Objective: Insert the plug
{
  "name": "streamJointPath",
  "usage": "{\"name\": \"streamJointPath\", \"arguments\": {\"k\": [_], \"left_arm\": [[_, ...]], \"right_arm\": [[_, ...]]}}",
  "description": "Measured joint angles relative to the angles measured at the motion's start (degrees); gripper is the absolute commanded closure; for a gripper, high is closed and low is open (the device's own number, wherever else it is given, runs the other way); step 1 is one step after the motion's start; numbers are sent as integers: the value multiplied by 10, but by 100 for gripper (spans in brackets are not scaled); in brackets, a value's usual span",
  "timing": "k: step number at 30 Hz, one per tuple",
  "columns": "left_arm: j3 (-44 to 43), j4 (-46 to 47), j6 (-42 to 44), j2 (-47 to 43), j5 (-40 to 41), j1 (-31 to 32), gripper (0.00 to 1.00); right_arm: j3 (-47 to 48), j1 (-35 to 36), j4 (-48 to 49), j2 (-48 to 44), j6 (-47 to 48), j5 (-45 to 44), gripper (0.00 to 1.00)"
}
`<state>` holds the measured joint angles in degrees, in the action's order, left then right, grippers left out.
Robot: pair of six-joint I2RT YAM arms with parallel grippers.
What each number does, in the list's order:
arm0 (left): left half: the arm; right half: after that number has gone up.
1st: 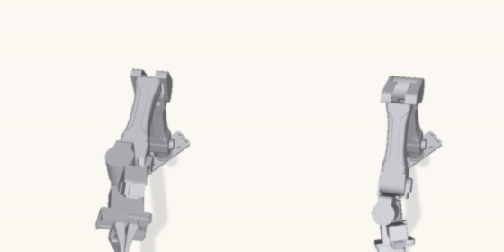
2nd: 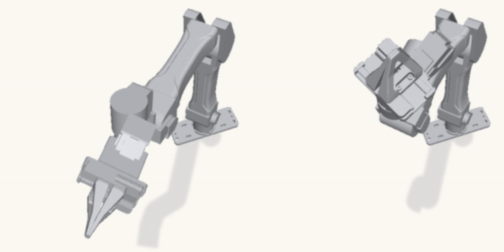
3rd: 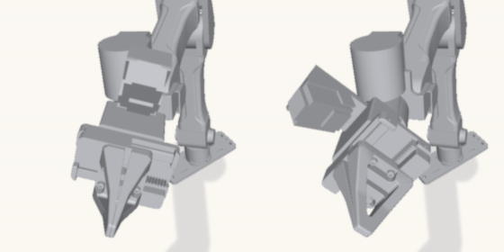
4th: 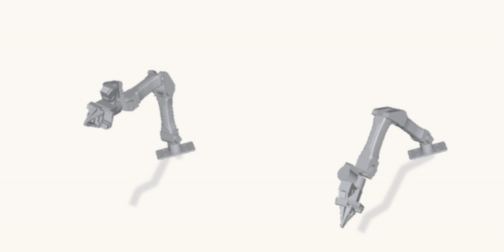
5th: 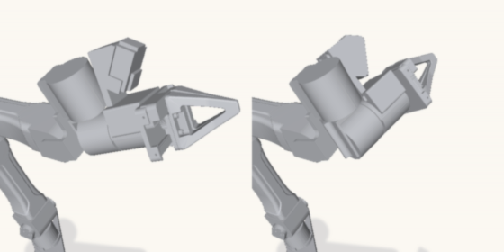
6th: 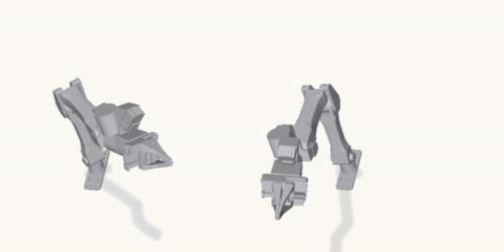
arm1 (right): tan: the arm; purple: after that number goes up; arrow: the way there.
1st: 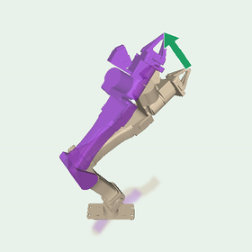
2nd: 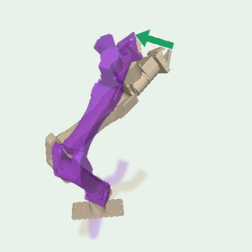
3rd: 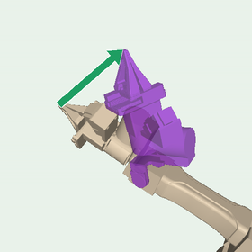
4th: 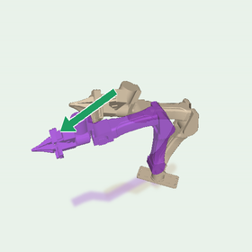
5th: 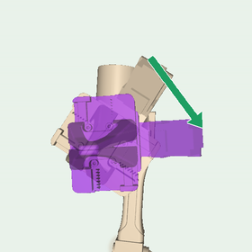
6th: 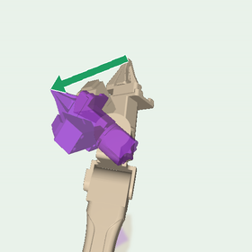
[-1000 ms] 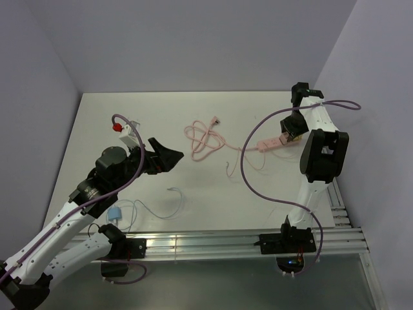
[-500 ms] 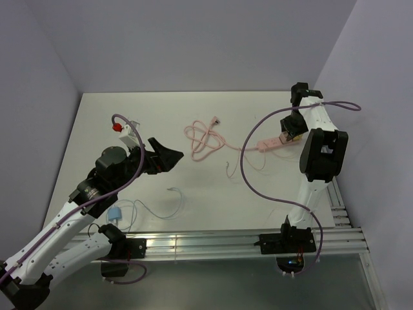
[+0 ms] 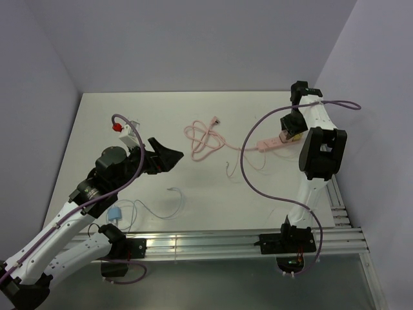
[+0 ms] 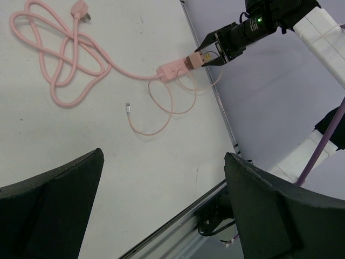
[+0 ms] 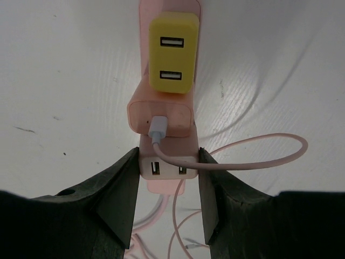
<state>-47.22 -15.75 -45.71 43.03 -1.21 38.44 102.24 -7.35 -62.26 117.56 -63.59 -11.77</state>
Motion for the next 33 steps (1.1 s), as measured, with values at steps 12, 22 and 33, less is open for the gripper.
{"name": "streamJointPath", "arguments": {"k": [12,22,33], "left_arm": [[0,0,0,1,-1,-5,1],[0,0,-3,6,-5,-9,1],[0,0,-5,6,-11,-12,0]], "right_arm": [[36,5,-20,30,-13,-13,100],[0,20,10,16,-23,-75,100],[95,45,-60,93,-23,-138,100]]}}
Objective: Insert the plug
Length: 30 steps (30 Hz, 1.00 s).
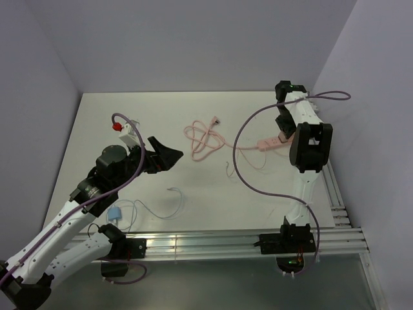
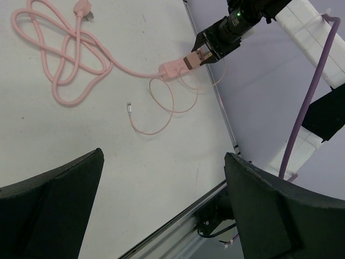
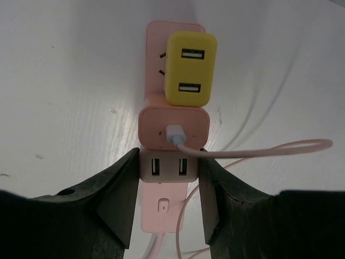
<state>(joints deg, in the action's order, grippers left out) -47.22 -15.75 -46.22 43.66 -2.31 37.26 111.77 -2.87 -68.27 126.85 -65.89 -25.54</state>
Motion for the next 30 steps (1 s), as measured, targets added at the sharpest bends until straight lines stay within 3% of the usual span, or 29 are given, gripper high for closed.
{"name": "streamJointPath", "arguments": {"k": [6,13,15,16,18,19,20,21,25,30], "left_arm": [[0,0,0,-1,-4,-1,0],[0,0,0,-6,-6,-1,1],[0,-1,-1,-6,-7,-1,1],[0,-1,-1,-6,-8,-2,0],[0,-3,-2,-6,-10,-7,1],[0,-5,-4,-5,-12,-11,0],[0,-10,-6,-4,-13,-17,0],[-2,-16,-10,-2,-13,-23,0],[-23,-54,-16,28,-10,-52,1],[-88,-137,-22,97,-1,-99,0]], "right_arm": [[-4,19,-2,4,-5,-44,100],[-92,24,78,-49,4,-53,100],[-108,24,99,-61,21,-50,83],[-116,24,109,-66,31,-47,68],[-122,23,118,-72,44,-42,54],[-124,23,122,-74,51,-39,44],[-125,23,123,-76,57,-36,25],[-125,25,124,-78,68,-31,18],[-126,42,111,-90,103,-19,7],[-142,85,107,-173,130,13,6]]}}
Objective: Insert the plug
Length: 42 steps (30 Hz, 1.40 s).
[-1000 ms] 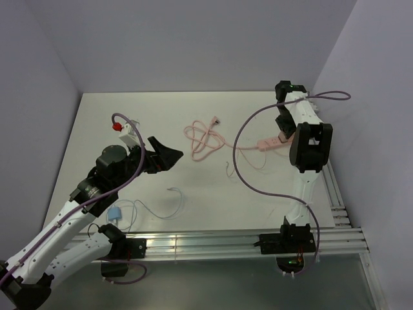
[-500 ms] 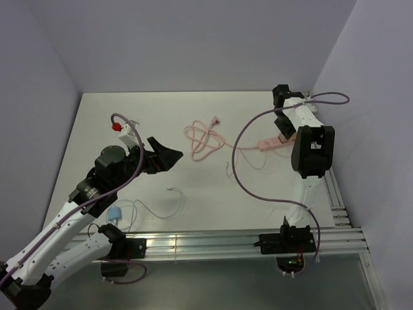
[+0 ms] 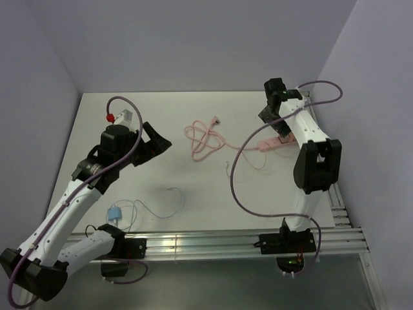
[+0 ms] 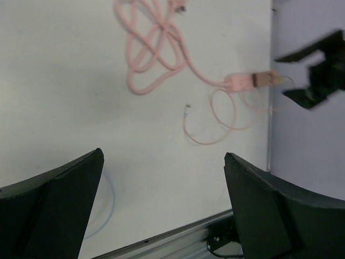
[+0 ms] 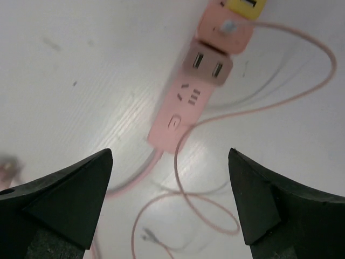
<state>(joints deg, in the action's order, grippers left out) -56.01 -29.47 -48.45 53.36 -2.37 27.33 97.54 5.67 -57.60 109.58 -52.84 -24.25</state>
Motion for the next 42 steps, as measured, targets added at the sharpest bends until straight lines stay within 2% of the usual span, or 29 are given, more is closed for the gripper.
{"name": "streamJointPath", "arguments": {"k": [5,8,12,15,18,21,24,26,31,38,42], "left_arm": [[-81,-127,-26,96,63,-75,1],[-114,-201,-58,150,124,-121,0],[-106,-255,-90,152,155,-192,1],[-90,-275,-103,134,162,-252,1],[-65,-291,-109,127,170,-302,4],[-40,-310,-118,137,181,-331,4],[-11,-332,-143,152,179,-338,6],[10,-346,-160,158,171,-341,9],[51,-370,-197,174,168,-341,9],[133,-358,-247,188,141,-342,6],[159,-350,-275,194,137,-342,10]], "right_arm": [[-73,78,31,-169,56,35,7],[-86,153,35,-221,92,47,9],[-138,264,51,-235,128,43,10],[-223,313,73,-263,143,71,10],[-314,343,102,-338,149,117,11],[-367,361,135,-419,154,168,11],[-382,365,161,-454,162,203,12],[-391,365,180,-461,169,222,12],[-434,365,206,-474,183,240,12],[-447,366,221,-474,194,245,12],[-447,366,229,-474,195,246,12]]}}
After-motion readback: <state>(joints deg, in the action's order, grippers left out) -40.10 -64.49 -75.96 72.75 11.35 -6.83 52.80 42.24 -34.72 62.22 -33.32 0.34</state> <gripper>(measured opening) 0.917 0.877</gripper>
